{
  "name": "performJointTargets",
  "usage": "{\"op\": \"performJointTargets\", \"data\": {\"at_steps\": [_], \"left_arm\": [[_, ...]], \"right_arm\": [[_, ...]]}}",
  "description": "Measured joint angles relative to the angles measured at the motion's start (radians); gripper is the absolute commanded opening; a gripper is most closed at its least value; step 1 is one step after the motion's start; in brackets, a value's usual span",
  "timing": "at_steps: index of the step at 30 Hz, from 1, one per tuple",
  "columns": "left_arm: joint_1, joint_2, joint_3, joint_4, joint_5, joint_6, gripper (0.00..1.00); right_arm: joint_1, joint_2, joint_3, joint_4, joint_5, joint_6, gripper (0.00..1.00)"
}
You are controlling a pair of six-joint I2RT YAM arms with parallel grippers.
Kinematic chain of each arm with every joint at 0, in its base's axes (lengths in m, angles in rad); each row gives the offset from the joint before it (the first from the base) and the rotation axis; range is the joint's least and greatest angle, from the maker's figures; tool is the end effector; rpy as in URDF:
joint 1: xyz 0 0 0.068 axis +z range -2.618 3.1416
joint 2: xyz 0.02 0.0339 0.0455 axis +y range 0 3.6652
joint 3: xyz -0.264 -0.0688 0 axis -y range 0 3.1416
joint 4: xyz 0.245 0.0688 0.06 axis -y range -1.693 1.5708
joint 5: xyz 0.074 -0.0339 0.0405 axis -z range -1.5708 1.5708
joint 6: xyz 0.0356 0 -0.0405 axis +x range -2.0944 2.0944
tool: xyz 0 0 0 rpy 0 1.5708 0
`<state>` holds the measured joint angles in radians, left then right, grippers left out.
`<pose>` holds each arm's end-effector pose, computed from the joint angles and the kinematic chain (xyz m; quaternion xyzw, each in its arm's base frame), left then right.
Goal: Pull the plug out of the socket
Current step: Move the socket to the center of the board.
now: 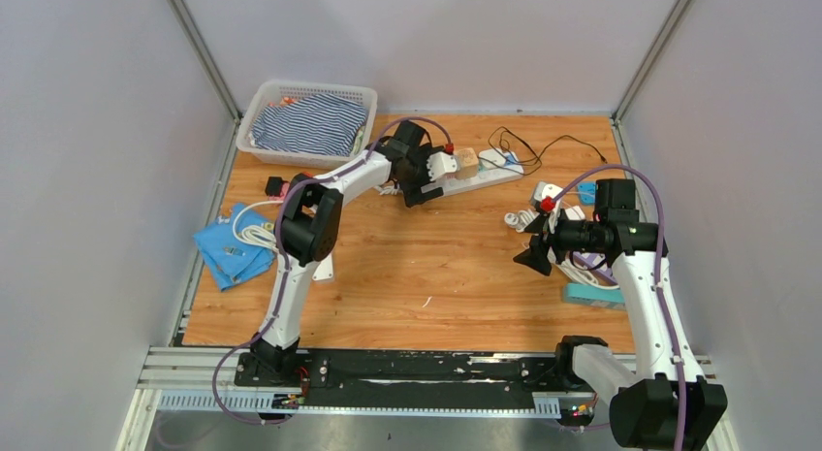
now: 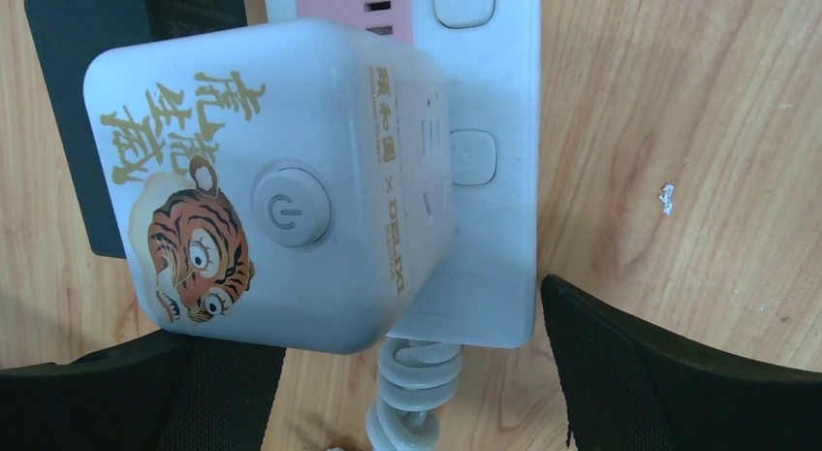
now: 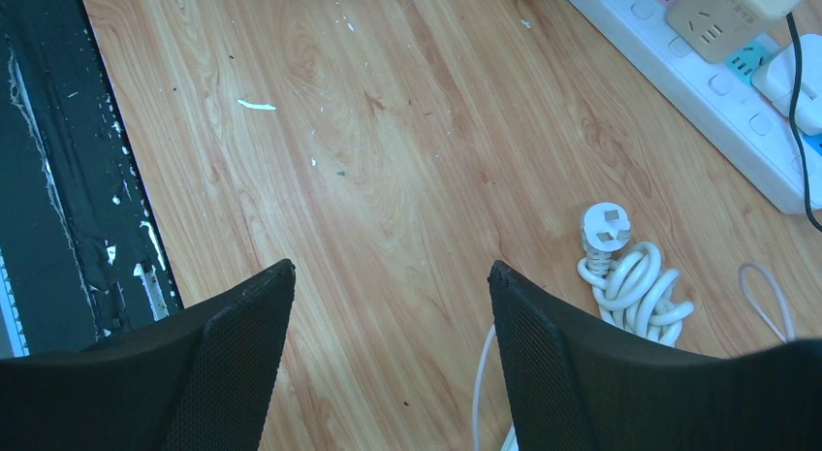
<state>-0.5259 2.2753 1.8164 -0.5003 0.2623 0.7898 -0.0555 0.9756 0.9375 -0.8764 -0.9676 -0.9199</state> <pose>0.4273 -0.2587 0.1712 0.6092 0.7240 -0.0844 0.3123 0.1779 0.0195 0.3081 -0.4871 0.6981 0.2553 0.4584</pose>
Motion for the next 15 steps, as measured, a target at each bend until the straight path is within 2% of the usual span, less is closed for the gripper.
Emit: {"op": "performJointTargets", "data": {"at_steps": [10, 12, 15], "left_arm": [[-0.01, 0.0, -0.002, -0.001, -0.015, 0.025, 0.86], [-0.013, -0.002, -0.008, 0.008, -0.014, 0.02, 0.82], [-0.017, -0.002, -0.011, 0.019, -0.008, 0.004, 0.7]], "right_arm": [[0.0, 0.0, 0.0, 0.0, 0.001, -0.003, 0.76], [0.0, 0.0, 0.0, 0.0, 0.001, -0.003, 0.76], [0.0, 0.0, 0.0, 0.0, 0.001, -0.003, 0.76]]}}
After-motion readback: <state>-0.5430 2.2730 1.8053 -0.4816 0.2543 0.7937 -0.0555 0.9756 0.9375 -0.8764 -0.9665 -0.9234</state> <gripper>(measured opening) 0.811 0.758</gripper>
